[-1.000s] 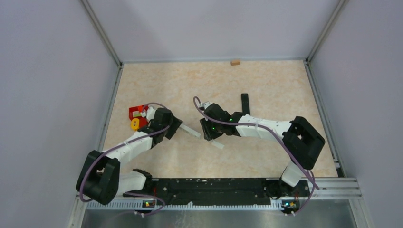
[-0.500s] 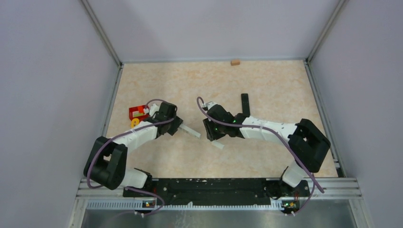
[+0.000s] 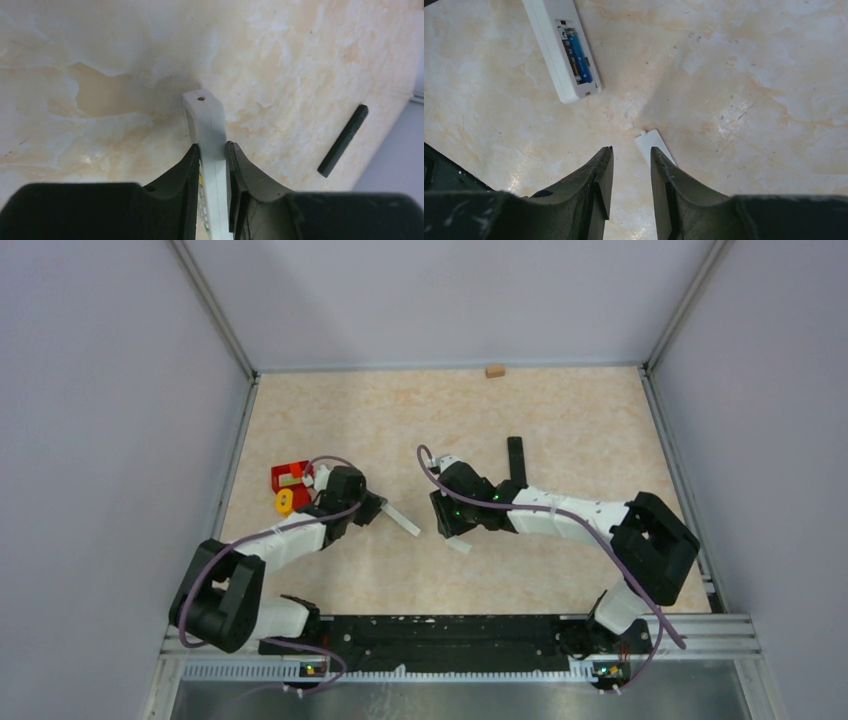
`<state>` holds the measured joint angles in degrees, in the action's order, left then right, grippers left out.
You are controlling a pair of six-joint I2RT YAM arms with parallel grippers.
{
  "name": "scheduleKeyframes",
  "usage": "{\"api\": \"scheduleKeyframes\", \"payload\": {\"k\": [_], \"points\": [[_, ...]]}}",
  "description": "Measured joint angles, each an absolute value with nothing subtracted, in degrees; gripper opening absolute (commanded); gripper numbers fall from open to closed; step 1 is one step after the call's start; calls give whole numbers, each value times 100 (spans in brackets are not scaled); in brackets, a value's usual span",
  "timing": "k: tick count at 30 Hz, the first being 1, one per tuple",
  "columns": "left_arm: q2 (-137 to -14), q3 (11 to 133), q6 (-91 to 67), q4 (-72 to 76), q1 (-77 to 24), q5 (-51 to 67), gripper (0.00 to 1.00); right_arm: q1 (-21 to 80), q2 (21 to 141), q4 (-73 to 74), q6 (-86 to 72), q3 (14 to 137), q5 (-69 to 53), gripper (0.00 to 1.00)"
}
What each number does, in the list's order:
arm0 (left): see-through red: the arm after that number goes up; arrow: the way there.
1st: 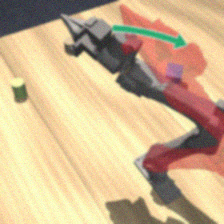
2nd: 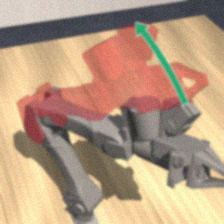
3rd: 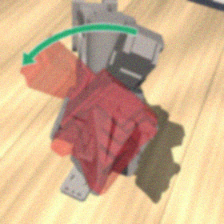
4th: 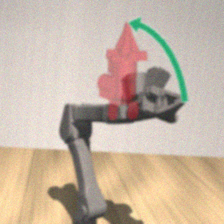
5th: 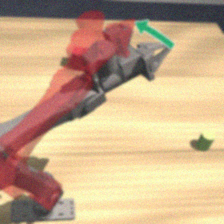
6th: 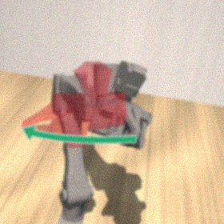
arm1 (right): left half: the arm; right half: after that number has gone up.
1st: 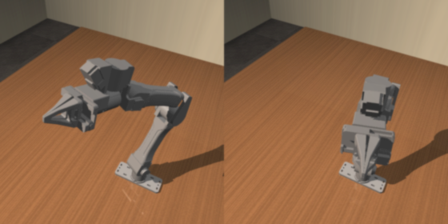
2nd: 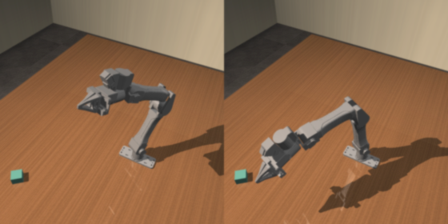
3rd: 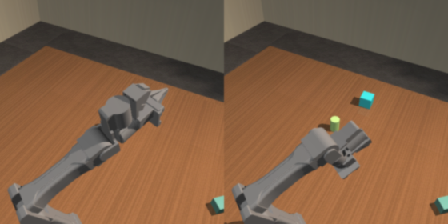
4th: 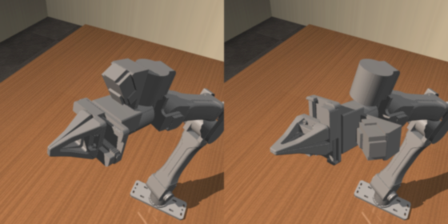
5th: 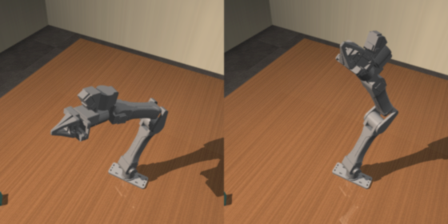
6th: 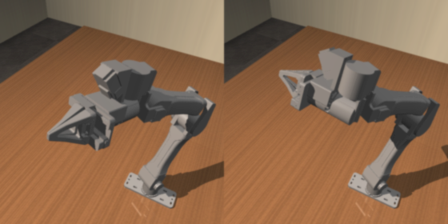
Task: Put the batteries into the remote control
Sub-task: Turn over the remote control at the center of the board.
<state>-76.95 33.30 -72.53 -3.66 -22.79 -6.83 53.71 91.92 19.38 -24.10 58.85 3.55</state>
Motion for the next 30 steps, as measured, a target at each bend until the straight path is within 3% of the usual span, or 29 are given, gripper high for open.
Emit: {"api": "scheduleKeyframes", "payload": {"k": [5,12,22,30], "points": [[-7234,2432,-7387,744,-2274,-558,21,5371,9188,1933,-2410,5885,357,34],[-6772,1382,-7669,2043,-2272,-548,39,5371,9188,1933,-2412,5885,349,35],[-6163,1199,-7881,1162,-2274,-733,55,5341,9188,2342,-2198,5876,320,51],[-5406,1431,-7572,-60,-2274,-980,77,5282,9251,3111,-1229,5854,298,51]]}}
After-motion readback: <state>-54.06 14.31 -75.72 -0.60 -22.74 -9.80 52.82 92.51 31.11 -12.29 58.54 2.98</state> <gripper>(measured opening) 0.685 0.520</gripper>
